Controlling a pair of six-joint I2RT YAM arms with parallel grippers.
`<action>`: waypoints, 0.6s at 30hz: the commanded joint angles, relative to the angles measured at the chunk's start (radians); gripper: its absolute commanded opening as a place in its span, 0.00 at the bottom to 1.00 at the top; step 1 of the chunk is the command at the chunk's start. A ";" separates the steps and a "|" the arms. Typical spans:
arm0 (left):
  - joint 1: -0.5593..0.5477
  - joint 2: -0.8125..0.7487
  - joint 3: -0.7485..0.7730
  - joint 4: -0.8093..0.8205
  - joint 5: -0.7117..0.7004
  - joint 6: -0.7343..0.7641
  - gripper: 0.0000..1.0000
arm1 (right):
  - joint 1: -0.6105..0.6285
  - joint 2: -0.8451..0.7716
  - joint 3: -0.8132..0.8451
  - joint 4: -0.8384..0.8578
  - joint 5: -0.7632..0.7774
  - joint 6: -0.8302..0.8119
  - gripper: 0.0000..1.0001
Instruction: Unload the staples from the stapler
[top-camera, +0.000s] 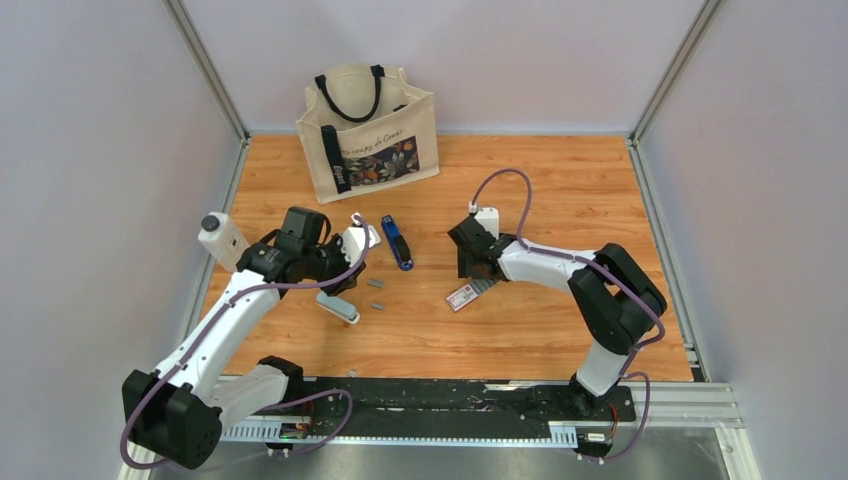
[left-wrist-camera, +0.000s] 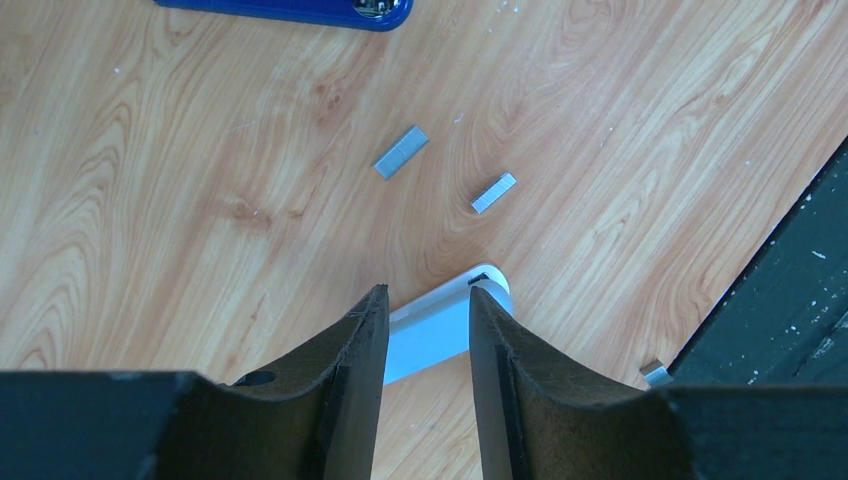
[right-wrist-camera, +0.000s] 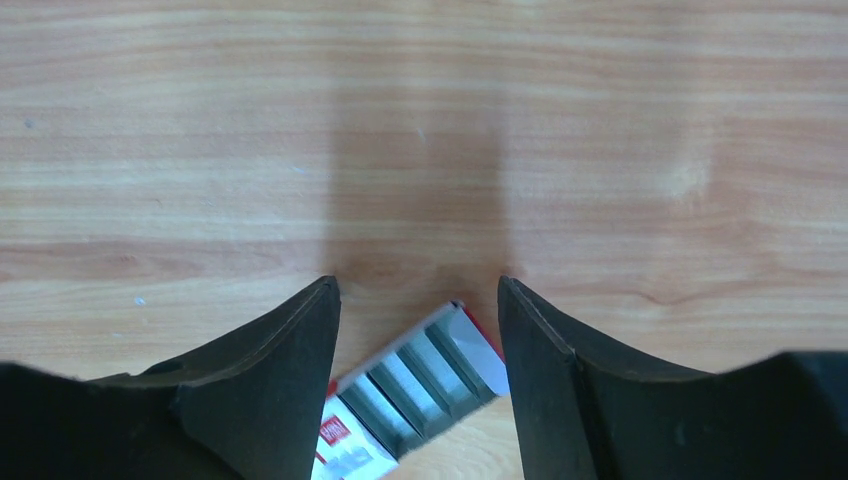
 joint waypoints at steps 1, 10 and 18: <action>-0.011 -0.041 0.004 -0.001 0.007 0.006 0.44 | -0.004 -0.074 -0.066 -0.075 0.016 0.052 0.62; -0.035 -0.050 -0.025 -0.012 -0.059 0.047 0.45 | 0.034 -0.167 -0.149 -0.099 0.006 0.121 0.61; -0.042 -0.038 -0.018 -0.015 -0.077 0.073 0.45 | 0.102 -0.186 -0.169 -0.112 0.009 0.187 0.59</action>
